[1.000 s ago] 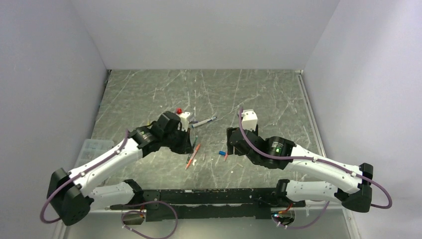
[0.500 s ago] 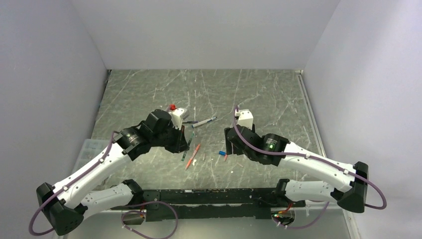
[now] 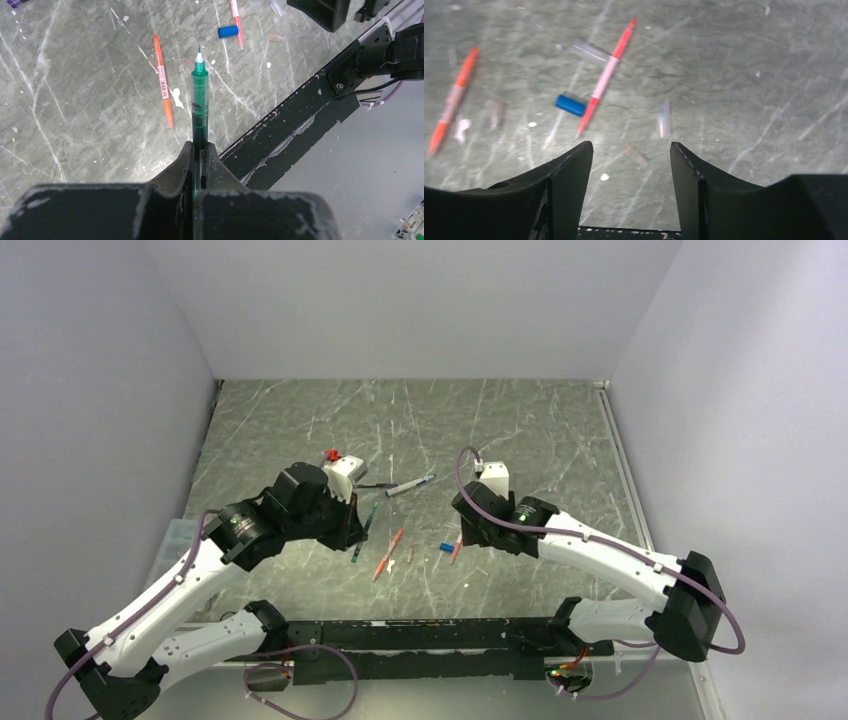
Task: Insert the pens into the pen caps
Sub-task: Pick up the pen cap from the center of the board.
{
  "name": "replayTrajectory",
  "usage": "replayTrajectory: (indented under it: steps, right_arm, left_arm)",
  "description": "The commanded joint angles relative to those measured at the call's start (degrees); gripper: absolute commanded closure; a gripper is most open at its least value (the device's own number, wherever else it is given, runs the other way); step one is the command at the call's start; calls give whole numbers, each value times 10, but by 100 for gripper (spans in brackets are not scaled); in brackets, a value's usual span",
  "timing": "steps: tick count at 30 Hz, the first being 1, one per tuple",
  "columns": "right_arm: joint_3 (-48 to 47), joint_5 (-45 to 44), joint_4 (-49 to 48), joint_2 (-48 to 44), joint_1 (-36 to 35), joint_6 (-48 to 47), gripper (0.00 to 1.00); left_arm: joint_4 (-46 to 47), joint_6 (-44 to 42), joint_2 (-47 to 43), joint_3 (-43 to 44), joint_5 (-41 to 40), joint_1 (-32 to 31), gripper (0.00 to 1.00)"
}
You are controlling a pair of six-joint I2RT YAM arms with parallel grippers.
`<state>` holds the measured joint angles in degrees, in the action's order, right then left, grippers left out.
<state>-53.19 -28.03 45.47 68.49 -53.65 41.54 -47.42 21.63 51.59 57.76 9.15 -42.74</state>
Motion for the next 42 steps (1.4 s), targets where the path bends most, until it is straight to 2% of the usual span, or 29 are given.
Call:
replayTrajectory:
  steps: [1, 12, 21, 29, 42]
  right_arm:
    - [30, 9, 13, 10, 35, 21, 38]
    - [72, 55, -20, 82, 70, 36, 44]
    - [87, 76, -66, 127, 87, 42, 53]
    - [86, 86, -95, 144, 117, 24, 55]
    - [93, 101, -121, 167, 141, 6, 64]
  left_arm:
    - [11, -16, -11, 7, 10, -1, 100]
    - [28, -20, -19, -15, 20, -1, 100]
    - [30, -24, -23, -20, 25, -1, 100]
    - [31, -25, -25, -21, 22, -1, 100]
    - [30, -25, -27, -22, 18, -1, 100]
